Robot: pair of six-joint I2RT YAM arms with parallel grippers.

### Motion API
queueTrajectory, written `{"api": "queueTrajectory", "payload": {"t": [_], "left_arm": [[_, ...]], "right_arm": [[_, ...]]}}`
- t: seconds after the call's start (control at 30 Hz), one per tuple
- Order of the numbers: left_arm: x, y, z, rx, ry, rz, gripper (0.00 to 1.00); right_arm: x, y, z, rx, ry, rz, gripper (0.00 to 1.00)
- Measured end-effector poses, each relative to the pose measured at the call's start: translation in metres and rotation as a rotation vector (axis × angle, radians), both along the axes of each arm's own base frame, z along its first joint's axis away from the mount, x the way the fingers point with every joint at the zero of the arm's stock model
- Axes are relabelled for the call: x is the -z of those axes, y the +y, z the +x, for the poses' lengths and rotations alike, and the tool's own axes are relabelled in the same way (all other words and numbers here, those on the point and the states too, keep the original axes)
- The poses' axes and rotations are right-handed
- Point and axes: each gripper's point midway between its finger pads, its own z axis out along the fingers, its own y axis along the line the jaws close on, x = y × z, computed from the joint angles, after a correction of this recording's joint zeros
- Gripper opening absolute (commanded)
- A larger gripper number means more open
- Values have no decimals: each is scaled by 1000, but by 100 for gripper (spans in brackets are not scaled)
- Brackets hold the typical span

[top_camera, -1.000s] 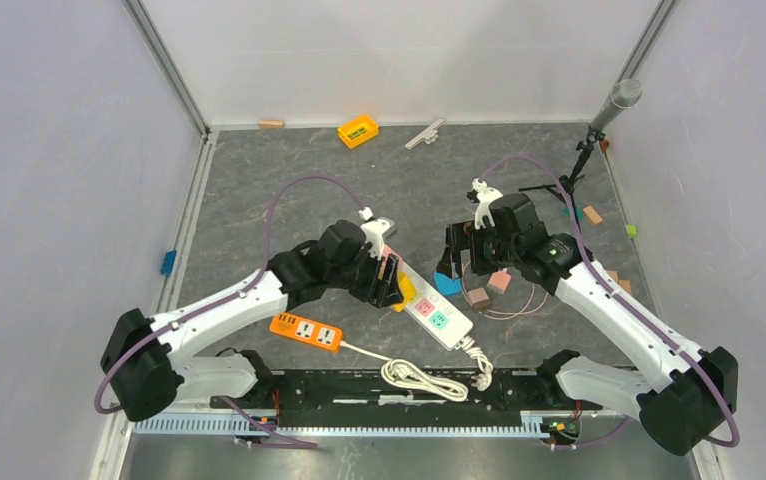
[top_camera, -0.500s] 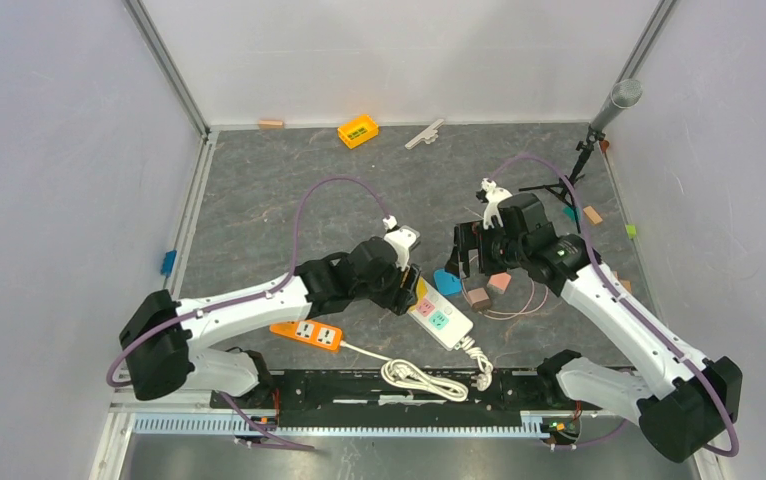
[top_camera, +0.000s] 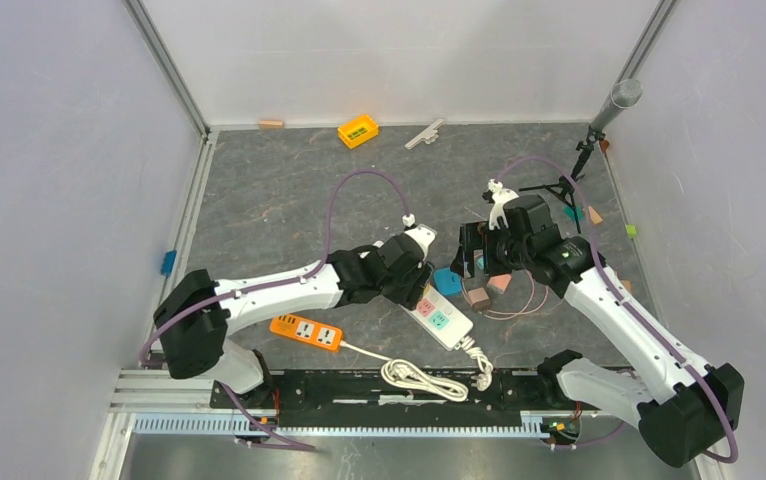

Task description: Insert the plug

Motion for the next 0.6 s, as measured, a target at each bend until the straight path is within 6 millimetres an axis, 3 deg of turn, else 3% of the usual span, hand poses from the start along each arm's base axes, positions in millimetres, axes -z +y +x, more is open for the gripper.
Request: {"api": "queueTrajectory", "payload": {"t": [0.6], "left_arm": [[17,-3,7,34,-7,87,2]], "right_arm": [[9,-1,-4,-10,25,-2,98]]}}
